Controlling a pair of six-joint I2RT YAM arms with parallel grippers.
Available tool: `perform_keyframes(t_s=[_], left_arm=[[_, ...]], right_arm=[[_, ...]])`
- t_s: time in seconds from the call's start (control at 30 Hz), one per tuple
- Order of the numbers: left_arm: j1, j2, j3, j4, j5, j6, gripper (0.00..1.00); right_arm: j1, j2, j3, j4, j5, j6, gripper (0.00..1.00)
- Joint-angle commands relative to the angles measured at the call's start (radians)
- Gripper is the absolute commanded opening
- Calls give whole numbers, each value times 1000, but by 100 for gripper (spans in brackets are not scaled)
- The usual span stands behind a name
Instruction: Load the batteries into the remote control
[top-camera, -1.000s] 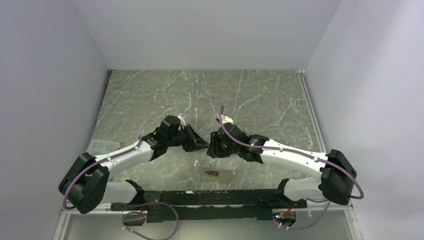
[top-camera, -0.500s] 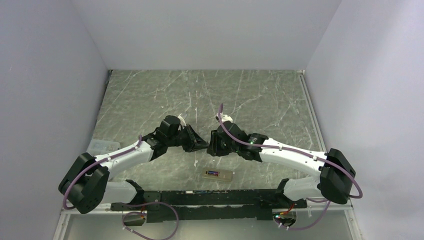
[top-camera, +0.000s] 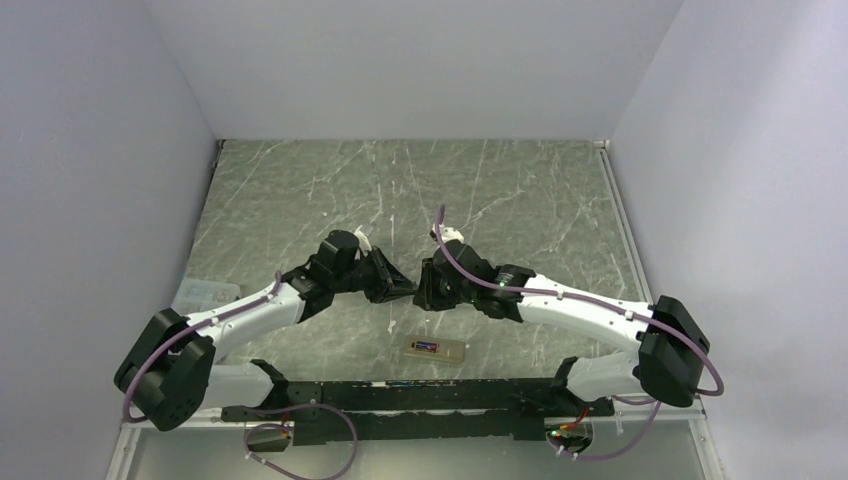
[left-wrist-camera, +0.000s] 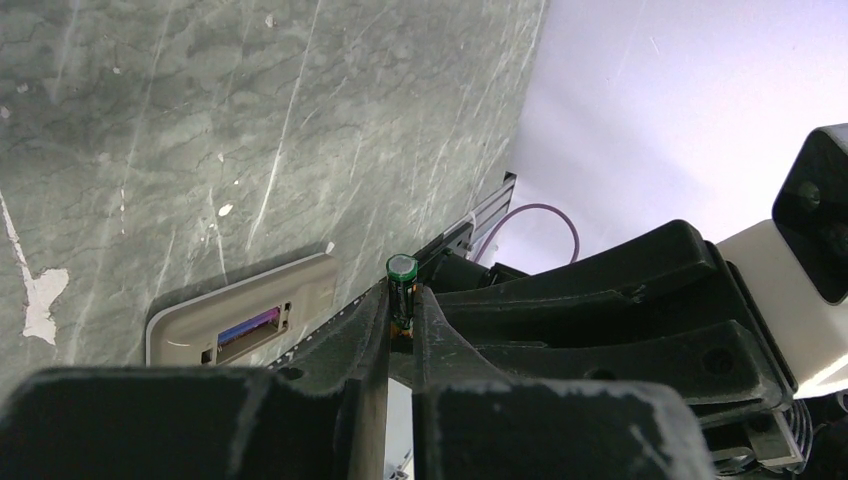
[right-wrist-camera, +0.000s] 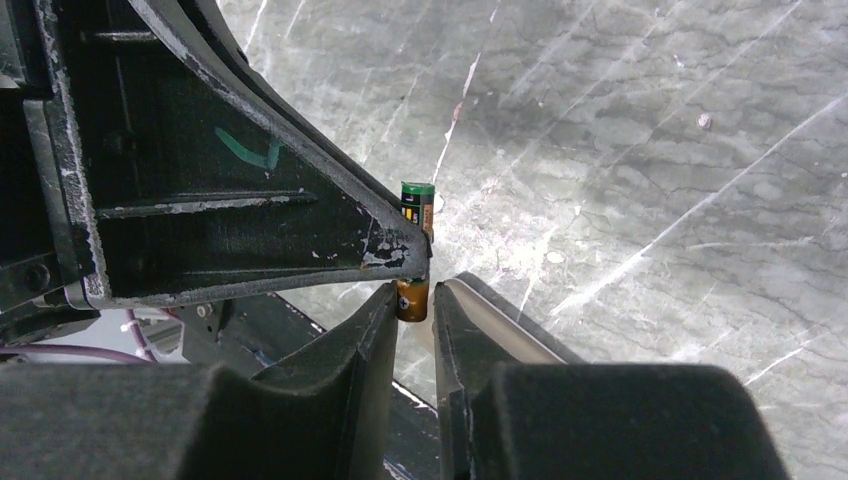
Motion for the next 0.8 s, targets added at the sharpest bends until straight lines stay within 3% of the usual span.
perform_keyframes(t_s=[0.0, 0.2, 0.37, 0.43, 0.57, 0.77], left_arm=[[3, -34, -2, 46, 26, -20, 0], [3, -40, -1, 40, 27, -14, 0], [3, -44, -9, 48, 31, -18, 0], [3, -44, -12, 56, 32, -19, 0], [3, -48, -8, 41, 25, -6, 11], [3, -77, 5, -24, -11, 32, 42]], right_arm=[[-9, 11, 48, 8, 17, -19, 21], [-16, 20, 68, -3, 21, -32, 18], [-18, 23, 76, -10, 23, -42, 1], [-18, 19, 78, -15, 25, -48, 0], [-18, 8, 70, -22, 23, -63, 0], [-19, -13, 55, -53, 9, -108, 0]])
